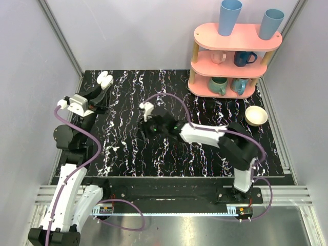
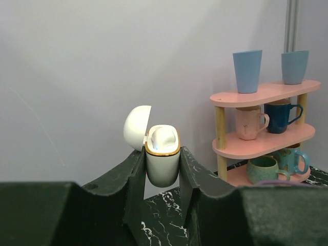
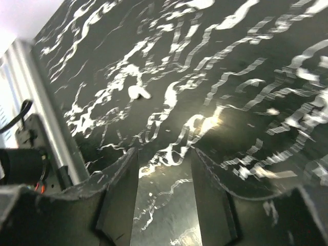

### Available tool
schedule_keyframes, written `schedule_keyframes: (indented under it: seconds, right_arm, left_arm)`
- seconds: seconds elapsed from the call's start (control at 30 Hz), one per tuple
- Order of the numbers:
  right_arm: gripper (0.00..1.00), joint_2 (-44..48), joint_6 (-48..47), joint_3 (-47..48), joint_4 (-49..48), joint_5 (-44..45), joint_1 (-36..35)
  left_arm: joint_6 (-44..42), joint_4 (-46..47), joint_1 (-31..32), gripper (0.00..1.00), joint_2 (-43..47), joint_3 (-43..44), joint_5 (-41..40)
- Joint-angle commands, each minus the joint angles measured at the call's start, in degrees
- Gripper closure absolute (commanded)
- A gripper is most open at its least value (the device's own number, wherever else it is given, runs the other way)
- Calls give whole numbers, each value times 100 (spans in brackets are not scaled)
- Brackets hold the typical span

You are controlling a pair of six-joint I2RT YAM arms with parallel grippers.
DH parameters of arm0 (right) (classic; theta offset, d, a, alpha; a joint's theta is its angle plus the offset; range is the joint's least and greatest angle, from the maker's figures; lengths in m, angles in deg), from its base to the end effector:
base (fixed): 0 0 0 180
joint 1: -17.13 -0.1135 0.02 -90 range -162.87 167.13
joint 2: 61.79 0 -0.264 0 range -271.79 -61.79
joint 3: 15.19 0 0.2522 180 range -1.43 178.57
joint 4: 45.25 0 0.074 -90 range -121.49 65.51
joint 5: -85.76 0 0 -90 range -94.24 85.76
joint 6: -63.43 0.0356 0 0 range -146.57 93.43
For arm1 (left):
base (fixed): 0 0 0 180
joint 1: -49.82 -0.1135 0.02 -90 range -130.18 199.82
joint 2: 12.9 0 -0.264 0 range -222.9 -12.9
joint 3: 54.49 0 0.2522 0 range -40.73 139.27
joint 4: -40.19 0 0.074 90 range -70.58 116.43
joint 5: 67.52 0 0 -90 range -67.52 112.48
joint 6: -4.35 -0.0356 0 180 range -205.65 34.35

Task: Insert the wireless bluetooth earbuds into the charging case
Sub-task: Move the right earbud to the center of the board.

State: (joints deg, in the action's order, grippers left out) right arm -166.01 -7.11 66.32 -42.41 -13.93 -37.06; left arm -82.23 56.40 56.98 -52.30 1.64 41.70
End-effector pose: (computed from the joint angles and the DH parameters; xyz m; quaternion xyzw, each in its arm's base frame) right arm 0.2385 0.3408 0.2250 -0.2946 0.7911 0.3757 0.3825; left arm 0.1452 -0.0301 0.4122 0.1620 0.4659 -0.1593 0.8552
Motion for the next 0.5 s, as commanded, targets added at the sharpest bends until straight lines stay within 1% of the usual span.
schedule_keyframes:
  seconds: [0.0, 0.03, 0.07, 0.17, 0.2, 0.27, 0.3, 0.37, 0.47]
  right_arm:
    - [47, -729, -1101, 1404, 782, -2281, -82]
    - [46, -1088, -1233, 1704, 1054, -2317, -117]
    - [46, -1265, -1548, 1985, 1561, -2344, -135]
    - [44, -1758, -1857, 2514, 1758, -2405, -205]
    - [44, -1898, -1876, 2829, 1838, -2353, -232]
    - [44, -2294, -2111, 3086, 1978, -2187, -345]
    - [44, -2434, -2166, 3400, 2075, -2099, -390]
    - [45, -2804, -2184, 3709, 2085, -1800, -530]
    - [45, -3068, -2237, 3878, 1998, -1483, -618]
  left_arm:
    - [-140, -115, -92, 100, 178, 281, -279]
    - [-149, -150, -100, 100, 187, 281, -287]
    - [-166, -185, -109, 100, 195, 298, -296]
    - [-140, -150, -136, 100, 196, 289, -349]
    - [-140, -176, -144, 100, 187, 307, -375]
    - [-140, -290, -153, 100, 161, 377, -428]
    - [-140, -308, -162, 100, 143, 386, -463]
    - [-114, -282, -171, 100, 143, 403, -472]
    - [-87, -273, -180, 100, 117, 439, -472]
